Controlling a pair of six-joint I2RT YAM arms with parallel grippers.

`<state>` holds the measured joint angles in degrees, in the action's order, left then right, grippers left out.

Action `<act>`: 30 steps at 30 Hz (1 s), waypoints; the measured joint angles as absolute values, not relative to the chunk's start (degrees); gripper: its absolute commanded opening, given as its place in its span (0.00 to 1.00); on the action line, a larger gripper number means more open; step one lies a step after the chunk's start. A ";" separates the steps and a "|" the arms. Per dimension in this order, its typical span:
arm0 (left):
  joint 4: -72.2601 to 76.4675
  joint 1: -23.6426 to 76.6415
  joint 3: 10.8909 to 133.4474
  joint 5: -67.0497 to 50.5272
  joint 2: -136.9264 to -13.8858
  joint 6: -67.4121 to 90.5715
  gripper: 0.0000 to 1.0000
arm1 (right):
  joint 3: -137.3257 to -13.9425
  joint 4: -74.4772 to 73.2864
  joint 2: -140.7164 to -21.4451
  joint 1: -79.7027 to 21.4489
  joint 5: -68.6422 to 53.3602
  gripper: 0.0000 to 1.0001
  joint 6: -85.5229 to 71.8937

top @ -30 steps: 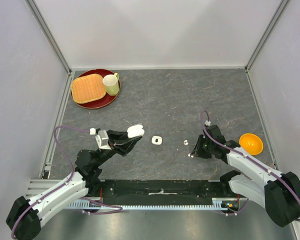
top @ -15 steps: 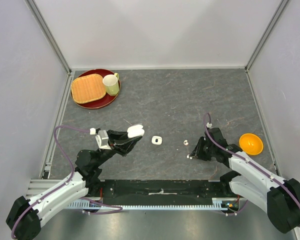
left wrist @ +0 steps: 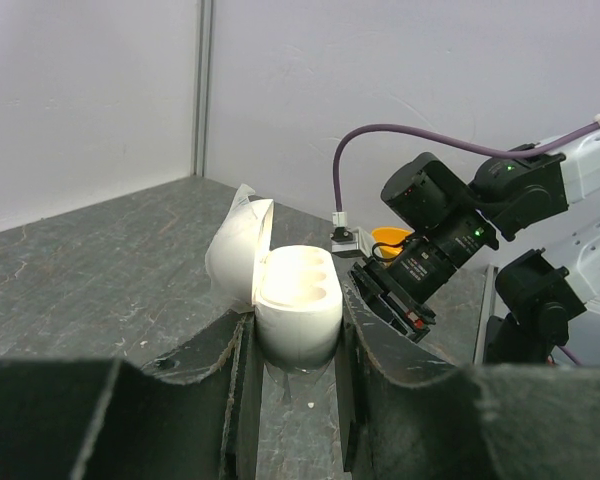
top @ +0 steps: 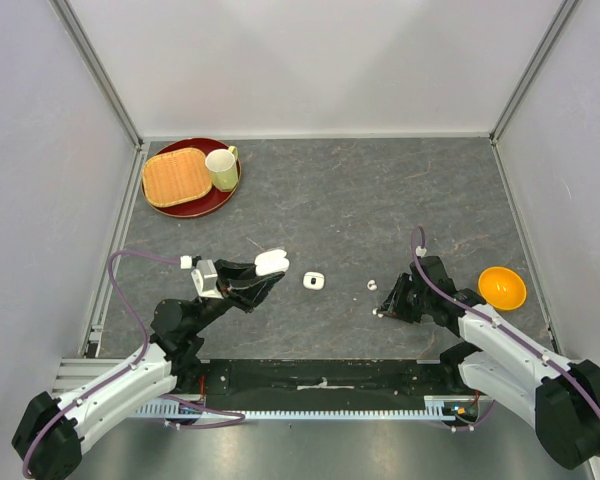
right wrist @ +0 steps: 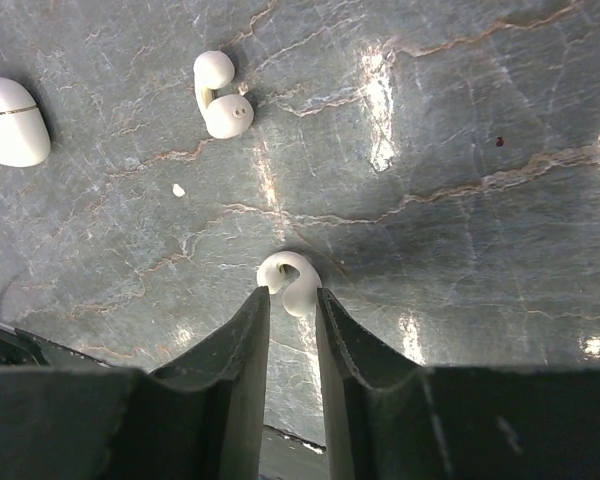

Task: Insert the wireless bluetooth earbuds into the charging case
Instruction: Adjust the earbud at the center of the board.

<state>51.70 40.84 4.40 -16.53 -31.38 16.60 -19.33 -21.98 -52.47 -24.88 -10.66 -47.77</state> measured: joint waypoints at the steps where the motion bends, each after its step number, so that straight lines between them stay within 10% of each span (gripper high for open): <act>1: 51.66 40.84 4.40 -16.51 -31.31 16.60 0.02 | -19.33 -21.98 -52.49 -24.88 -10.72 0.31 -48.01; 30: 51.35 40.84 4.32 -15.97 -32.88 17.43 0.02 | -19.31 -21.87 -53.69 -25.02 -15.33 0.35 -52.23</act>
